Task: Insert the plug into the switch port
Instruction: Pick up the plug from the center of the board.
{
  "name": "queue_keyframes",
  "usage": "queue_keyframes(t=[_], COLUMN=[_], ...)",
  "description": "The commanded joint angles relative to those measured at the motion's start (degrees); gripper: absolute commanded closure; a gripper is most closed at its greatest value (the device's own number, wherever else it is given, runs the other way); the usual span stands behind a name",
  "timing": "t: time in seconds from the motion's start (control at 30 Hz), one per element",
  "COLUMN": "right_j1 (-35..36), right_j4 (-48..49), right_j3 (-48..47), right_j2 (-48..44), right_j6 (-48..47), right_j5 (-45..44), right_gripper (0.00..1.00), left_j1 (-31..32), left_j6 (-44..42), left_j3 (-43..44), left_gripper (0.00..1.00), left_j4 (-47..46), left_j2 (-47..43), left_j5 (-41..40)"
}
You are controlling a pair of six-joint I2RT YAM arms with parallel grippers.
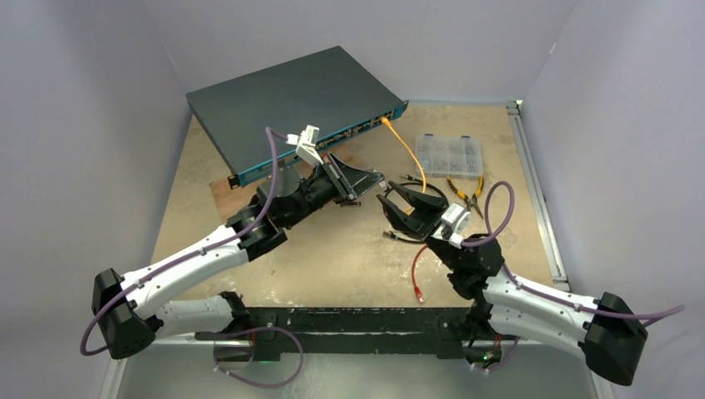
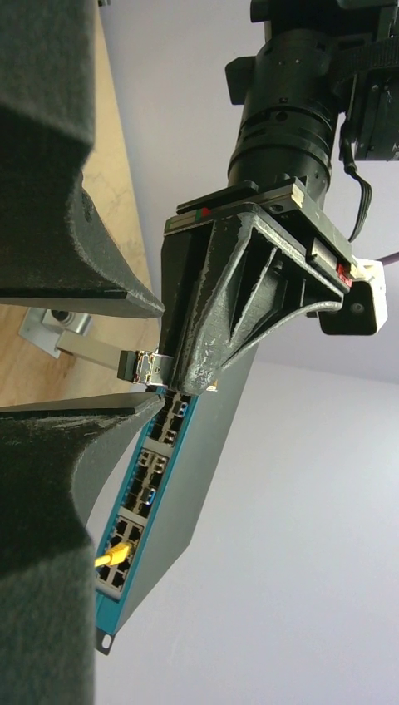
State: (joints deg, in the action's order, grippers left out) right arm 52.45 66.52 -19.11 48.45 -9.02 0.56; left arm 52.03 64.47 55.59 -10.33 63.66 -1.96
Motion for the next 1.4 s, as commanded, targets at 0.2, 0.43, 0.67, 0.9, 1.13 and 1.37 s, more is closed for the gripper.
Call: queue_keyframes(t=[0.2, 0.43, 0.67, 0.9, 1.13, 1.37], right_j1=[0.0, 0.0, 0.0, 0.1, 0.0, 0.0], right_j4=[3.5, 3.6, 2.4, -5.2, -11.3, -15.1], right_j3=[-2.6, -2.4, -2.9, -5.1, -4.8, -3.2], right_j2=[1.2, 1.1, 1.6, -0.3, -3.1, -6.5], right_j6=[-1.0, -1.6, -1.8, -1.0, 1.7, 3.5], right_j5=[-1.7, -2.0, -2.0, -4.2, -7.7, -10.4], right_gripper=[0.61, 0.68, 0.89, 1.00, 1.00, 1.00], left_j1=[0.0, 0.0, 0.0, -0.1, -0.1, 0.0], left_j6=[1.3, 1.3, 0.6, -8.7, -23.0, -45.1], left_j3=[0.2, 0.1, 0.2, 5.1, 17.9, 33.7], left_gripper=[1.00, 1.00, 1.00, 0.59, 0.27, 0.21], left_j4=[-4.2, -3.8, -3.6, 5.1, 20.4, 40.7], left_j2=[0.3, 0.4, 0.4, -0.9, 0.2, 4.2], left_j5=[1.6, 1.7, 1.7, -1.7, -5.9, -10.7])
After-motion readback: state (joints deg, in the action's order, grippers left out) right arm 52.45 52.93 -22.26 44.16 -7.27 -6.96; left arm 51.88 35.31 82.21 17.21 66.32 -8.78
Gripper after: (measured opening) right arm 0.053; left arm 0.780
